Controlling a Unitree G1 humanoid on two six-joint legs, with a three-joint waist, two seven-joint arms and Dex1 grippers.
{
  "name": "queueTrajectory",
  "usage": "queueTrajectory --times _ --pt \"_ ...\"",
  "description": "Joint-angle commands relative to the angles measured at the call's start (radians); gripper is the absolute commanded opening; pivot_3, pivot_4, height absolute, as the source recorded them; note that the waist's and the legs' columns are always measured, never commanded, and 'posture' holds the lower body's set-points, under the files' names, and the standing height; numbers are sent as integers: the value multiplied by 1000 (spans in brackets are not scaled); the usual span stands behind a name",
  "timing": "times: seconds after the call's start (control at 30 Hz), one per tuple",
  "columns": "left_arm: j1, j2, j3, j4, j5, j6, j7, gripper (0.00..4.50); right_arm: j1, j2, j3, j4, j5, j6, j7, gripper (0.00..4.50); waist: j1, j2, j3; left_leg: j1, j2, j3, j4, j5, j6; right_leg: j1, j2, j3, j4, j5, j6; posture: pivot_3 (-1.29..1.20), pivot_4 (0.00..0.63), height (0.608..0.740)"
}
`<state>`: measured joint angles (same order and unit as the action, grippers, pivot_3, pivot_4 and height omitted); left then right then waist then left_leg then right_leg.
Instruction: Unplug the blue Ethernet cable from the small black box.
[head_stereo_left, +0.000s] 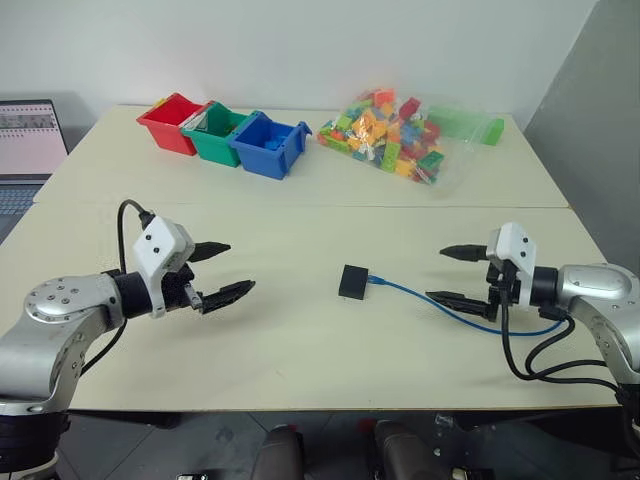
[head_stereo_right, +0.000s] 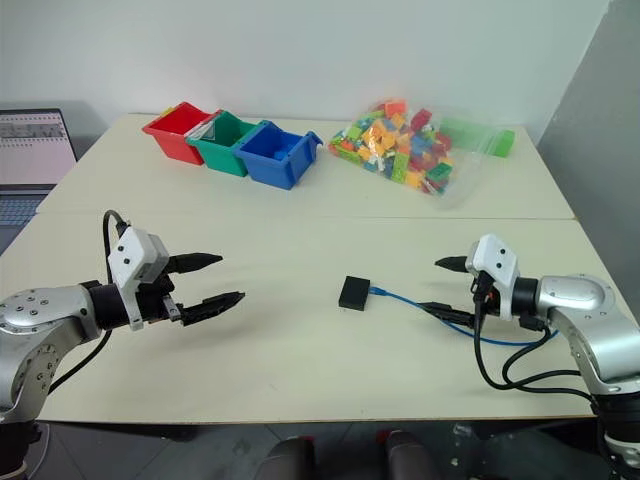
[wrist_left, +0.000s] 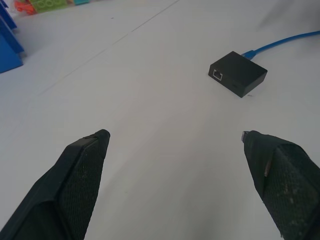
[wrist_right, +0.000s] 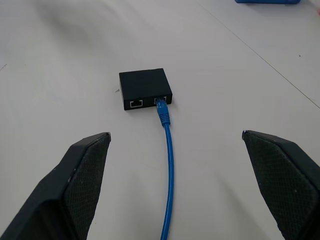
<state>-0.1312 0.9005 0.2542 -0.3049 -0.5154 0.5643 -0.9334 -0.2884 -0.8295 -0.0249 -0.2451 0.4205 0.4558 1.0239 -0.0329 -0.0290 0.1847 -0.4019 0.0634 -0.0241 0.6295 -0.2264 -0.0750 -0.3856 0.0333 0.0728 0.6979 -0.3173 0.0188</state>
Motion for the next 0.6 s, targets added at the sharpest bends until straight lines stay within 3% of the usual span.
queueTrajectory --times 0.03,0.4,0.6 --pt "-9 19 44 -44 -53 9 -32 4500 -11 -14 -34 -19 13 -7 9 4466 0 0 0 0 0 0 0 0 0 0 0 0 0 0 0 0 150 740" --pt "13 29 28 -53 -33 5 -24 4500 -8 -3 -2 -4 -13 -8 1 4466 0 0 0 0 0 0 0 0 0 0 0 0 0 0 0 0 150 740" --pt "48 52 -34 -61 -5 -21 -80 4500 -83 116 125 91 -110 -59 -45 4466 -5 0 0 0 0 0 0 0 0 0 0 0 0 0 0 0 150 740"
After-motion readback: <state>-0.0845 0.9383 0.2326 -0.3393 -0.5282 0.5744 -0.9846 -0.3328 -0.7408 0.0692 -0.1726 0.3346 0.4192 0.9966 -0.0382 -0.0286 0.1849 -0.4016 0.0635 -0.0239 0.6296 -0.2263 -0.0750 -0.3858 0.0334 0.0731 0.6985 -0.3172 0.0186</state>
